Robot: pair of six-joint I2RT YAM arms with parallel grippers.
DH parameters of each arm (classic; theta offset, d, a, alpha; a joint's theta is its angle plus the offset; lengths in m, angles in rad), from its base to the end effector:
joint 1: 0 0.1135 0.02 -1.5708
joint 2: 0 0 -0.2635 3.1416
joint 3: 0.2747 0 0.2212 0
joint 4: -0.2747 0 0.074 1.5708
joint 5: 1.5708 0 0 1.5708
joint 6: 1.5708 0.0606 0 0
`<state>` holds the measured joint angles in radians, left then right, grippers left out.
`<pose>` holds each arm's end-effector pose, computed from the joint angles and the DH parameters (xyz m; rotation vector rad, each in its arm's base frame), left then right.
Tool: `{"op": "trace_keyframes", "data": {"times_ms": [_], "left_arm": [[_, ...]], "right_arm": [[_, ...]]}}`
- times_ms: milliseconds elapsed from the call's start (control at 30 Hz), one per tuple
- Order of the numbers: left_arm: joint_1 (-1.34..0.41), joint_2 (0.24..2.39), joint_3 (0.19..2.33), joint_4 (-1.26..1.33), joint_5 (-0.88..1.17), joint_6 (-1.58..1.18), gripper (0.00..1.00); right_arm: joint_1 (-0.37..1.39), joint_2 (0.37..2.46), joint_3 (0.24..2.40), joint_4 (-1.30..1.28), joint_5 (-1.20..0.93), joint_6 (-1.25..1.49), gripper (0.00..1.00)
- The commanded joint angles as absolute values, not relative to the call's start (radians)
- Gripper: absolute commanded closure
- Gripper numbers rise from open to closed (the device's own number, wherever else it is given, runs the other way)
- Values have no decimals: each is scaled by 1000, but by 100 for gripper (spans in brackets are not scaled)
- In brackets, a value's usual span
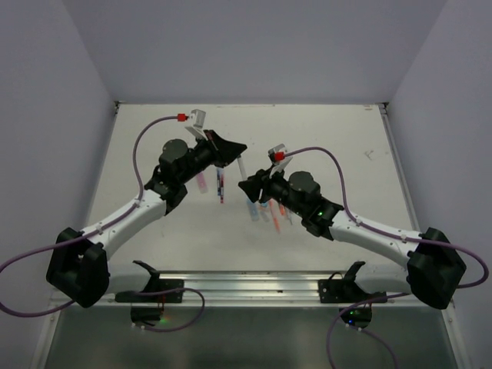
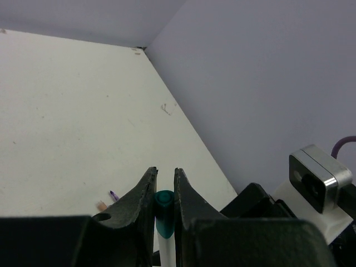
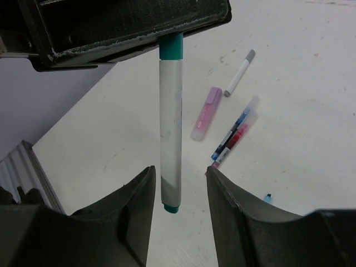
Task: Open the pen caps
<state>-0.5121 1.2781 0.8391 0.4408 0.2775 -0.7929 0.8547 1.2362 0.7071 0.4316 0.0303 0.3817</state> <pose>0.2486 -0.1588 0.3299 -0.0024 1.7104 -1.2183 0.1862 0.2111 0.2936 -0.3867 1.7071 0.8984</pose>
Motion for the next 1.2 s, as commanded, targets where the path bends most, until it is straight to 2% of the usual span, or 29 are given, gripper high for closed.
{"op": "trace_keyframes", "data": {"times_ms": [0, 200, 500, 633, 1000, 1100, 1167], "left_arm": [[-515, 1284, 857, 523, 394, -681, 100], [-511, 1298, 850, 589, 518, -627, 100], [-499, 1310, 835, 707, 644, -667, 100], [-499, 1312, 824, 739, 650, -686, 100], [-497, 1296, 781, 840, 608, -753, 100], [-497, 1295, 775, 854, 595, -768, 100], [-497, 1295, 770, 861, 594, -775, 100]], "right_arm": [[827, 1198, 756, 384, -38, 356, 53], [727, 1173, 750, 377, -228, 348, 39], [673, 1201, 807, 393, -455, 318, 36], [672, 1226, 842, 397, -509, 324, 38], [673, 1284, 836, 456, -551, 364, 51], [673, 1284, 833, 457, -551, 364, 57], [673, 1279, 833, 453, -545, 361, 66]]}}
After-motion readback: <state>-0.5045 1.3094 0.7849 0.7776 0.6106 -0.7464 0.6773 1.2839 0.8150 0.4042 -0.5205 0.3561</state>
